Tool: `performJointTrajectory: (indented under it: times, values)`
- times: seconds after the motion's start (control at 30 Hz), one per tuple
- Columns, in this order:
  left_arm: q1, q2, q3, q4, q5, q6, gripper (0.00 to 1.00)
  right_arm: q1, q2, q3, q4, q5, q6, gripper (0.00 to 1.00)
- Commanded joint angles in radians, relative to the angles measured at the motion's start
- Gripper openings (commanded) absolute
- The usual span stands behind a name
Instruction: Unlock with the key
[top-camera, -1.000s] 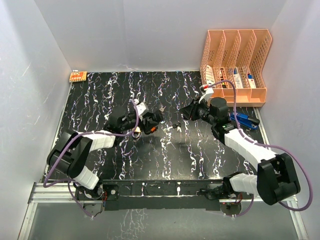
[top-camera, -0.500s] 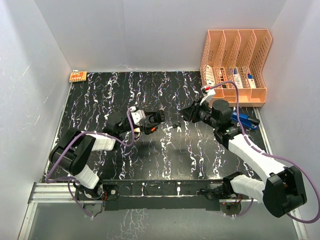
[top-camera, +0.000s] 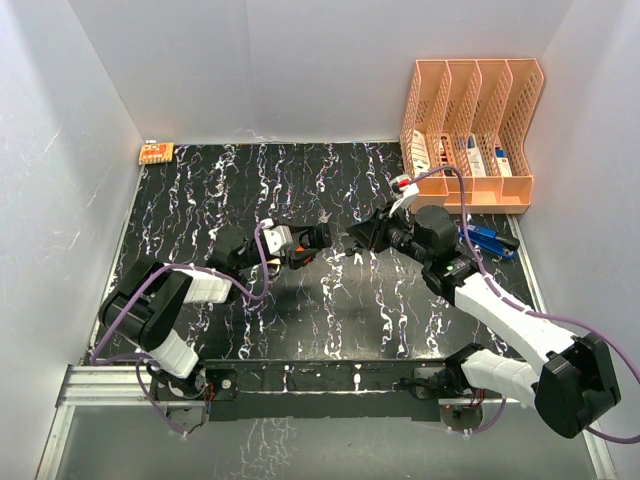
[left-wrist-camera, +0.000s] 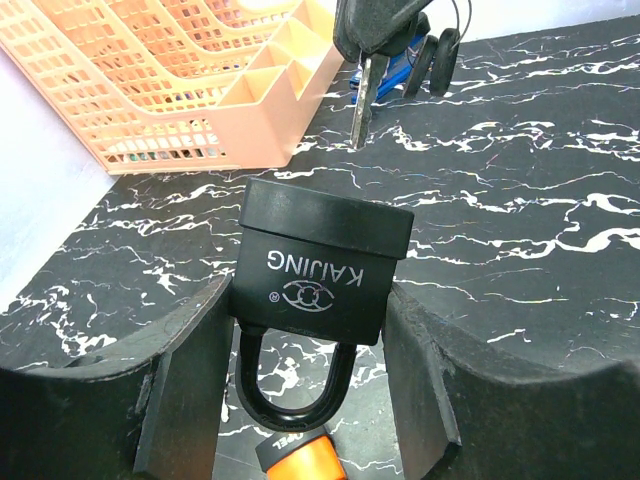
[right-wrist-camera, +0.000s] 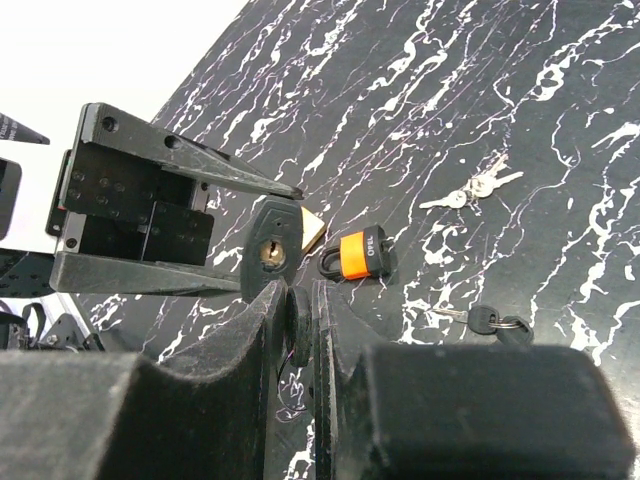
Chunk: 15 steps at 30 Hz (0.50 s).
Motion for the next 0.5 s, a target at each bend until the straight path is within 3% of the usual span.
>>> performJointTrajectory:
  times: [0.0,0.47]
  values:
    - [-0.012,-0.036,0.007,0.099,0.028,0.033,0.0,0.036,-0.014,0.013,0.069,0.045,0.011,0.0]
    - [-0.023,-0.049,-0.003,0.115,0.014,0.03,0.0,0.076,0.015,0.026,0.081,0.085,0.011,0.0]
